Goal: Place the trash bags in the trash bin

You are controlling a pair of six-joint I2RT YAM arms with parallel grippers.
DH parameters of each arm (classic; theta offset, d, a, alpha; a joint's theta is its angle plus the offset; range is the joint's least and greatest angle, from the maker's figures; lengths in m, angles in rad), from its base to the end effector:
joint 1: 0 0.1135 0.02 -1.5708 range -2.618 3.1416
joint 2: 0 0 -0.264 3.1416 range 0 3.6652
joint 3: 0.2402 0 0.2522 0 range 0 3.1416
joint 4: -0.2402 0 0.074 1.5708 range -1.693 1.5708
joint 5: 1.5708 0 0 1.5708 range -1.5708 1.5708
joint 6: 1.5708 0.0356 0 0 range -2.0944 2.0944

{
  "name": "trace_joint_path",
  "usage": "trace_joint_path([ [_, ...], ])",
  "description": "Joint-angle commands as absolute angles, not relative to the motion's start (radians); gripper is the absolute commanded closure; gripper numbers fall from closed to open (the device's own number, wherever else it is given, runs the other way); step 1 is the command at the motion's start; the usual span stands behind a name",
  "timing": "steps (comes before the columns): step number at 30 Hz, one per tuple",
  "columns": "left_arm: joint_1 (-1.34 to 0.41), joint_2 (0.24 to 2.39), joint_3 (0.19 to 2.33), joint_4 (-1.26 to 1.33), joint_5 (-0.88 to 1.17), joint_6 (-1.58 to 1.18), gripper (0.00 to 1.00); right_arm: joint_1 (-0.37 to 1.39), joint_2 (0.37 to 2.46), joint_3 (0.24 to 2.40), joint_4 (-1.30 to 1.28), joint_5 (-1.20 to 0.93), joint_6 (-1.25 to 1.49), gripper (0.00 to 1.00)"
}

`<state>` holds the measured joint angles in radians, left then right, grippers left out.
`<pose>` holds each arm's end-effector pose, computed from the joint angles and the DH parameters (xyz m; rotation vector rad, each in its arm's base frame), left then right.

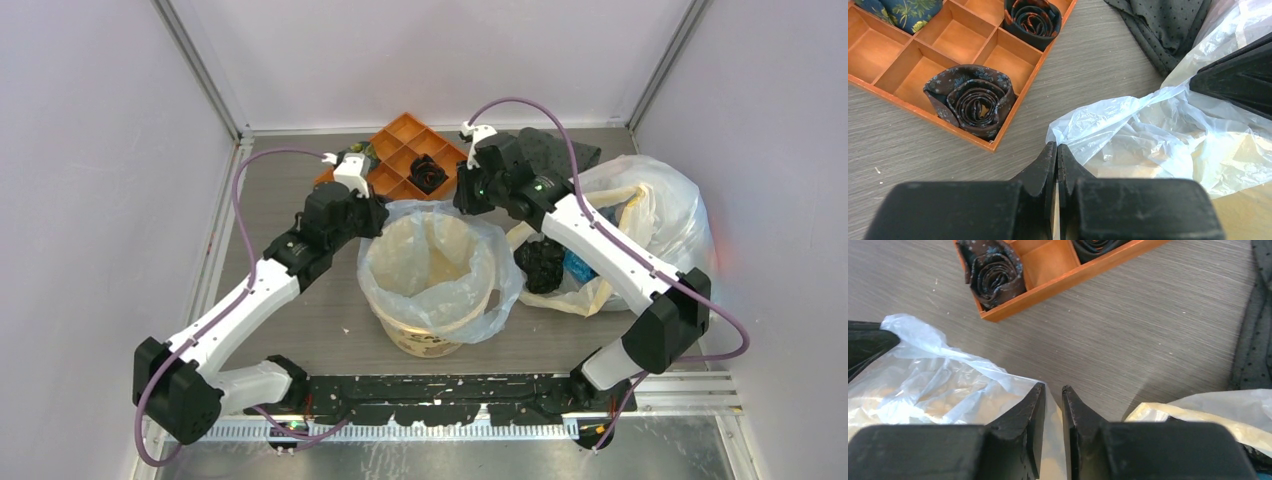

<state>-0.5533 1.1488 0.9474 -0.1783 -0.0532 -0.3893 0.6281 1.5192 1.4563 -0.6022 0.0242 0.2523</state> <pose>0.2270 -0.1380 0.3235 0.1274 1.9892 -0.5659 0.2763 0.1996 0.3540 -0.4116 2.2366 0.4466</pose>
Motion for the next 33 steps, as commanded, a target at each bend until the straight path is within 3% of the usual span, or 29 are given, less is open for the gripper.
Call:
trace_joint_path([
  [1, -0.551, 1.109, 0.936, -0.189, -0.095, -0.406, 0.96, 0.615, 1.454, 1.495, -0.633, 0.097, 0.328, 0.72],
  [8, -0.551, 1.084, 0.905, -0.183, -0.119, -0.432, 0.96, 0.612, 1.339, 1.514, -0.728, 0.27, 0.394, 0.36],
  [12, -0.551, 1.063, 0.886, -0.183, -0.135, -0.445, 0.96, 0.608, 1.245, 1.503, -0.797, 0.307, 0.421, 0.29],
  [24, -0.551, 1.023, 0.839, -0.182, -0.156, -0.459, 0.96, 0.608, 0.917, 1.187, -0.798, 0.123, 0.568, 0.28],
  [29, -0.551, 1.011, 0.837, -0.181, -0.156, -0.46, 0.96, 0.608, 0.87, 1.083, -0.751, 0.078, 0.619, 0.34],
  [33, -0.55, 1.013, 0.836, -0.185, -0.155, -0.459, 0.96, 0.609, 0.871, 1.013, -0.704, 0.045, 0.649, 0.47],
])
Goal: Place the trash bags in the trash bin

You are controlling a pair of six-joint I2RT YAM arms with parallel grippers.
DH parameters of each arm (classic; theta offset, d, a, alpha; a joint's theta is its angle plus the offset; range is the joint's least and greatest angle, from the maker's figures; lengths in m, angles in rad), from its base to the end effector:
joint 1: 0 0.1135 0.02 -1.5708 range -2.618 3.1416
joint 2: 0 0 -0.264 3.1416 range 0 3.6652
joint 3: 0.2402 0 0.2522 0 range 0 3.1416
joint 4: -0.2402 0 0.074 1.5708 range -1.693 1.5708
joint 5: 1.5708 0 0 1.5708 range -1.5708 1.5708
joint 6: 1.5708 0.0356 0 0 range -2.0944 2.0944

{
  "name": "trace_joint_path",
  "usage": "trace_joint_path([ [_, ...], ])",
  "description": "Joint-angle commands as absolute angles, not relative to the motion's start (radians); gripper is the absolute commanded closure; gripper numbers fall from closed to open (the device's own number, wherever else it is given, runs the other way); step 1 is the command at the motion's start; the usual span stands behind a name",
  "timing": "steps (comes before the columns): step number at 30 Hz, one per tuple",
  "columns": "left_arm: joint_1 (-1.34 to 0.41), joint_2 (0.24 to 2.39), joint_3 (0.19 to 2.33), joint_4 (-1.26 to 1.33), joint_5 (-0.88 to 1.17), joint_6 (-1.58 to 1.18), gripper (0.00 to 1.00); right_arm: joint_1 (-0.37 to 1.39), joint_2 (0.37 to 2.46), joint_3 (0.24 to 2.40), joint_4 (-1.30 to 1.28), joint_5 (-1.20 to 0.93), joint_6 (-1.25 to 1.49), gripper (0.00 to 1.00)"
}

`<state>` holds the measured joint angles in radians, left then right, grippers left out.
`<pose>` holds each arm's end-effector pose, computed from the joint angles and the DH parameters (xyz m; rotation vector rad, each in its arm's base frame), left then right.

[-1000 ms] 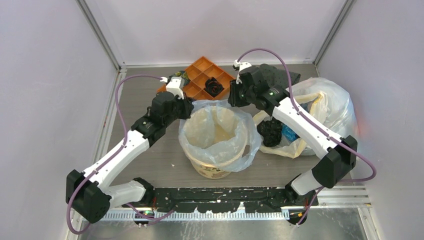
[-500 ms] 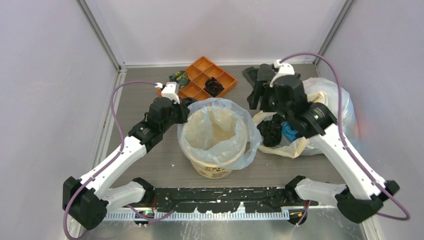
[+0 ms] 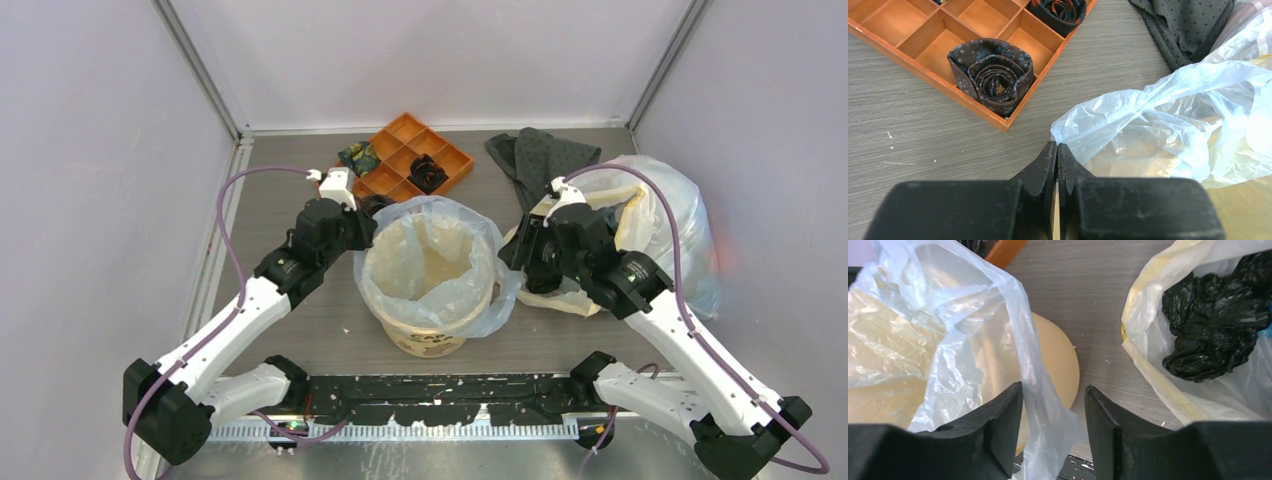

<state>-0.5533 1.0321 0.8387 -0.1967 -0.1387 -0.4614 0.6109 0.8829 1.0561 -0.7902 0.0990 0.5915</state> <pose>0.2047 -0.1206 0.3104 -0.0011 1.9948 -0.5278 0.1434 0.0961 0.3555 0.0356 2.2421 0.5635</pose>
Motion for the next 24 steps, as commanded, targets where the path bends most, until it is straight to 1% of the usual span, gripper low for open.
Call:
trace_joint_path([
  [1, -0.551, 1.012, 0.835, -0.187, -0.157, -0.459, 0.96, 0.608, 0.87, 1.002, -0.698, 0.042, 0.653, 0.49],
  [6, -0.551, 0.998, 0.813, -0.183, -0.164, -0.474, 0.98, 0.608, 0.864, 0.94, -0.663, 0.055, 0.669, 0.72],
  [8, -0.551, 0.991, 0.803, -0.185, -0.172, -0.483, 0.99, 0.608, 0.864, 0.929, -0.656, 0.071, 0.67, 0.77],
  [13, -0.551, 0.976, 0.772, -0.178, -0.181, -0.505, 0.99, 0.609, 0.901, 0.902, -0.636, 0.116, 0.659, 0.88],
  [18, -0.551, 0.966, 0.751, -0.17, -0.174, -0.523, 1.0, 0.609, 0.955, 0.857, -0.599, 0.158, 0.644, 0.93],
  [24, -0.551, 0.948, 0.716, -0.156, -0.162, -0.554, 1.0, 0.607, 0.995, 0.842, -0.575, 0.207, 0.629, 0.94],
])
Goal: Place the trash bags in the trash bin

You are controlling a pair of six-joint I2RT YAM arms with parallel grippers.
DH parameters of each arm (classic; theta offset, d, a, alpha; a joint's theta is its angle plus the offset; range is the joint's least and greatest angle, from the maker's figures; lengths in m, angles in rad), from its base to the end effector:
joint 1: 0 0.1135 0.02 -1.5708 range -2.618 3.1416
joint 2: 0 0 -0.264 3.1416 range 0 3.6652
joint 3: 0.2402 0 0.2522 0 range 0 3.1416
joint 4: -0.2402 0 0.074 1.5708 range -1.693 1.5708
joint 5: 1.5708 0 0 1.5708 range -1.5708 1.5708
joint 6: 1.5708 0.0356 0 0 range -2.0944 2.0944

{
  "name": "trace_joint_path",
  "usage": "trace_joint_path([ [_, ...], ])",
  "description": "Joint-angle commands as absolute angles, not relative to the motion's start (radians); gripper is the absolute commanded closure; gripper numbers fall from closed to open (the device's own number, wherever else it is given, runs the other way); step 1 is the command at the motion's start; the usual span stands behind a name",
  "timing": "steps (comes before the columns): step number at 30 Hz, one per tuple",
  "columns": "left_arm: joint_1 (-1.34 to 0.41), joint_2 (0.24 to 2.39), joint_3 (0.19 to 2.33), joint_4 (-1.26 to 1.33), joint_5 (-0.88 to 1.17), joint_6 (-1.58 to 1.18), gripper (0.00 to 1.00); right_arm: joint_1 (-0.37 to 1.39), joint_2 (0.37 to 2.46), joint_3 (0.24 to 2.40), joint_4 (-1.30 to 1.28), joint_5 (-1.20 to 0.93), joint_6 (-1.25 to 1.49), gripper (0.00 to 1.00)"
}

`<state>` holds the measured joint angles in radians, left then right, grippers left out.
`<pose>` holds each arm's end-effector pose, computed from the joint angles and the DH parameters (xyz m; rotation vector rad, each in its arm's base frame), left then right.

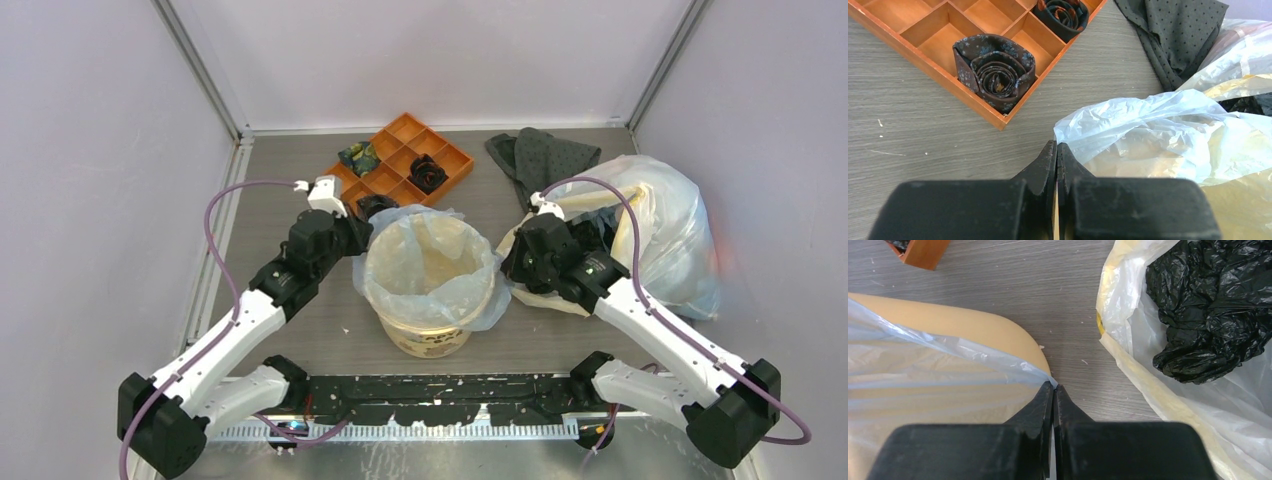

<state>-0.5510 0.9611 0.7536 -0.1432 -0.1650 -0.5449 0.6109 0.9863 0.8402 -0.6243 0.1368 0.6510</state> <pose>0.1934 -0.1120 0.3007 -0.1071 1.9566 -0.5743 0.1697 0.1129 0.2813 0.1166 2.3770 0.4621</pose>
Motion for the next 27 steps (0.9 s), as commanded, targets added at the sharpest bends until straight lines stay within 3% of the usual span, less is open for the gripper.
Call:
trace_joint_path([
  [1, -0.551, 0.943, 0.712, -0.16, -0.163, -0.56, 1.0, 0.608, 1.001, 0.841, -0.574, 0.216, 0.628, 0.94],
  [3, -0.551, 0.922, 0.693, -0.155, -0.161, -0.575, 0.99, 0.607, 1.003, 0.847, -0.576, 0.211, 0.626, 0.92],
  [6, -0.551, 0.893, 0.678, -0.148, -0.165, -0.576, 1.0, 0.612, 0.978, 0.88, -0.602, 0.204, 0.622, 0.79],
  [12, -0.551, 0.878, 0.679, -0.173, -0.163, -0.571, 0.99, 0.614, 0.888, 0.946, -0.709, 0.232, 0.622, 0.45],
  [14, -0.551, 0.876, 0.677, -0.171, -0.161, -0.571, 1.0, 0.614, 0.853, 0.962, -0.744, 0.236, 0.633, 0.39],
  [17, -0.551, 0.874, 0.679, -0.173, -0.161, -0.568, 0.99, 0.615, 0.796, 0.982, -0.79, 0.221, 0.657, 0.34],
  [27, -0.551, 0.887, 0.689, -0.162, -0.152, -0.563, 0.99, 0.628, 0.656, 0.882, -0.855, 0.074, 0.807, 0.34],
])
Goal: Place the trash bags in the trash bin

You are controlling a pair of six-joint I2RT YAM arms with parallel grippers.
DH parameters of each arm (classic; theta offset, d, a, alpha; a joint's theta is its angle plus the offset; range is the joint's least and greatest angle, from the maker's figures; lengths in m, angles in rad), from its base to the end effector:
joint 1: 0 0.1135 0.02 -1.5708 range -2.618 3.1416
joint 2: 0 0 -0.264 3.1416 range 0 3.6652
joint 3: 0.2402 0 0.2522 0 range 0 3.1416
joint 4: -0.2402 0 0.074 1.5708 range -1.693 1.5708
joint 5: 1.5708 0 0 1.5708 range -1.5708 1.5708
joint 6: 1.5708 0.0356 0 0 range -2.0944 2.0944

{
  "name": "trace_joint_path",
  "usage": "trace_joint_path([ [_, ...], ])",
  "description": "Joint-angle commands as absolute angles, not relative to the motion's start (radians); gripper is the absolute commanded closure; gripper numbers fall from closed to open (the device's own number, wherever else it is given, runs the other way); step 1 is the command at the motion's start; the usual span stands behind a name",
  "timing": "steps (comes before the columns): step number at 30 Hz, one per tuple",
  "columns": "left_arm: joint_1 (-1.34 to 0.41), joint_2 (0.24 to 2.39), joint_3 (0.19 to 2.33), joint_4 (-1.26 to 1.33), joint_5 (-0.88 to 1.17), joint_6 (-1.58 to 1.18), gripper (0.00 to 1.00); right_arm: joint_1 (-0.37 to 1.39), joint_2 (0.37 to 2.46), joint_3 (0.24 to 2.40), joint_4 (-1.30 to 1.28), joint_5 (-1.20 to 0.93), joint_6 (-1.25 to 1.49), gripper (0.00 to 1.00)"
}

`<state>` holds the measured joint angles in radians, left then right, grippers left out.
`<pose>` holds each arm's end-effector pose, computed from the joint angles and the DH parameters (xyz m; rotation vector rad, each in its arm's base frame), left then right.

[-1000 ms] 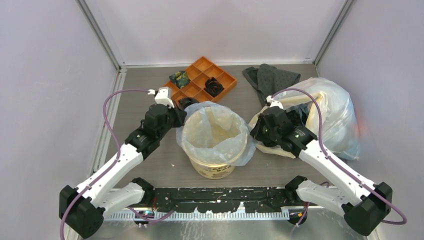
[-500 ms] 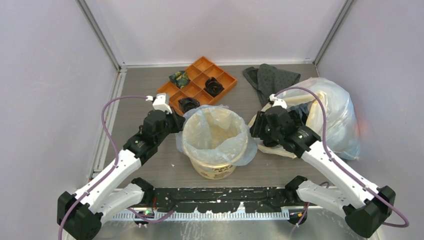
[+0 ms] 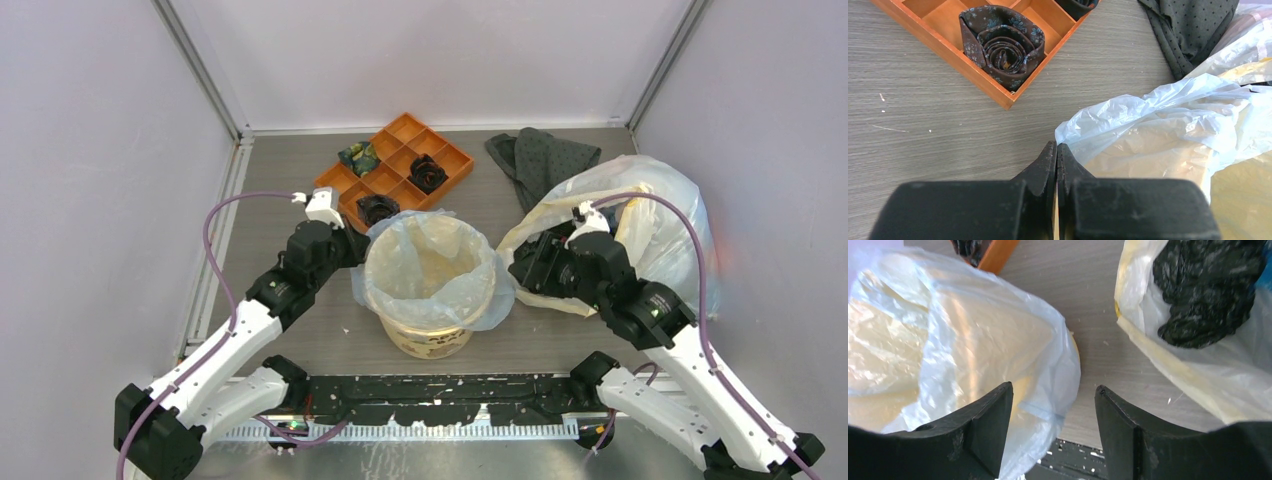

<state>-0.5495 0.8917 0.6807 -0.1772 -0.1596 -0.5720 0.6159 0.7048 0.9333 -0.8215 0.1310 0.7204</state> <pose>0.1797 -0.1034 0.2850 -0.1296 1.9951 -0.5777 0.1125 0.0739 0.3374 0.1937 2.2177 0.6187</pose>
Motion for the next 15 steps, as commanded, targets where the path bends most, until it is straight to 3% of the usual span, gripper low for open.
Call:
trace_joint_path([
  [1, -0.551, 0.888, 0.687, -0.16, -0.151, -0.562, 1.0, 0.631, 0.645, 0.868, -0.854, 0.069, 0.82, 0.34],
  [10, -0.551, 0.89, 0.684, -0.154, -0.156, -0.554, 0.99, 0.689, 0.605, 0.778, -0.772, 0.048, 0.913, 0.36],
  [15, -0.551, 0.891, 0.681, -0.155, -0.161, -0.548, 0.99, 0.829, 0.65, 0.726, -0.683, 0.133, 0.974, 0.39],
])
